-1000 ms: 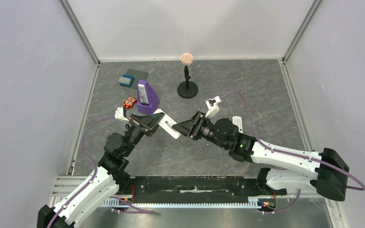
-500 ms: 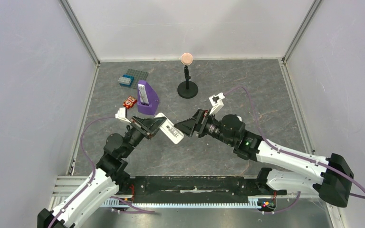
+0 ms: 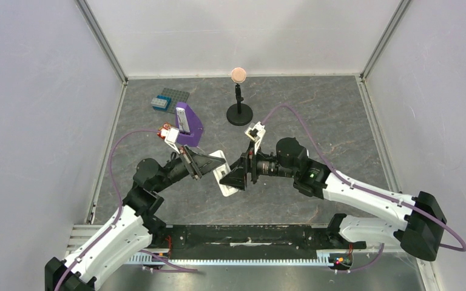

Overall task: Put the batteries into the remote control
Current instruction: Load the battery cover into the remote control, then place the remote control at the center of the board.

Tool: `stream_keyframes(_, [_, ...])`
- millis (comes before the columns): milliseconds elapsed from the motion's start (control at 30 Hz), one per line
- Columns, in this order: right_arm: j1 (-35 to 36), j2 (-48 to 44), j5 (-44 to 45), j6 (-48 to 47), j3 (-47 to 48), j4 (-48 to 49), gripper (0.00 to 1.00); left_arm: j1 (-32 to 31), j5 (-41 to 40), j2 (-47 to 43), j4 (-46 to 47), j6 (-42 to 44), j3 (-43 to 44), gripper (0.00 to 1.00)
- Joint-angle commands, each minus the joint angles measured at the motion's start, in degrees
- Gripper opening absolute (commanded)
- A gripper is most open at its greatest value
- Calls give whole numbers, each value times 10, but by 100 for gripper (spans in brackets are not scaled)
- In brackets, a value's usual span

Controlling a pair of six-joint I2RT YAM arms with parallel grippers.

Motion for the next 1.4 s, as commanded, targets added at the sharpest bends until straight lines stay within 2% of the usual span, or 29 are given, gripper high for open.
stream_keyframes(0, [-1, 10, -69, -12, -6, 36, 76, -2, 73, 9, 37, 43, 28, 2])
stream_keyframes(200, [-1, 10, -102, 30, -39, 113, 57, -2, 114, 15, 75, 47, 22, 2])
stream_keyframes(400, [-1, 16, -121, 70, -63, 175, 52, -2, 124, 13, 101, 49, 8, 2])
stream_keyframes(567, [-1, 22, -122, 89, -75, 208, 35, -2, 133, 17, 105, 46, 7, 3])
stream_keyframes(633, [-1, 27, -121, 94, -75, 215, 28, -2, 132, 18, 102, 46, 8, 12])
stream_keyframes(700, [-1, 32, -117, 98, -75, 221, 23, -2, 129, 18, 96, 47, 9, 27])
stream_keyframes(767, [-1, 38, -112, 100, -72, 223, 22, -2, 113, 12, 78, 57, 12, 44])
stream_keyframes(800, [-1, 42, -107, 100, -70, 222, 22, -2, 91, 3, 44, 75, 19, 54])
stream_keyframes(833, [-1, 45, -102, 98, -69, 220, 22, -2, 64, -8, 0, 92, 28, 69])
stream_keyframes(867, [-1, 50, -94, 94, -68, 216, 21, -2, 27, -21, -62, 114, 39, 72])
stream_keyframes(900, [-1, 55, -81, 86, -65, 202, 21, -2, -14, -33, -118, 135, 57, 73])
stream_keyframes(1000, [-1, 76, -24, 40, -47, 129, 19, -2, -211, -74, -329, 179, 116, 74])
stream_keyframes(1100, [5, 109, 65, -24, -8, 50, 17, -2, -415, -114, -494, 168, 169, 76])
stream_keyframes(1167, [14, 140, 146, -65, 31, -14, 15, -2, -503, -135, -562, 154, 198, 76])
stream_keyframes(1233, [27, 188, 236, -98, 80, -66, 14, -2, -543, -151, -594, 160, 223, 75])
stream_keyframes(1367, [46, 298, 379, -133, 200, -173, 13, -2, -551, -159, -603, 197, 264, 73])
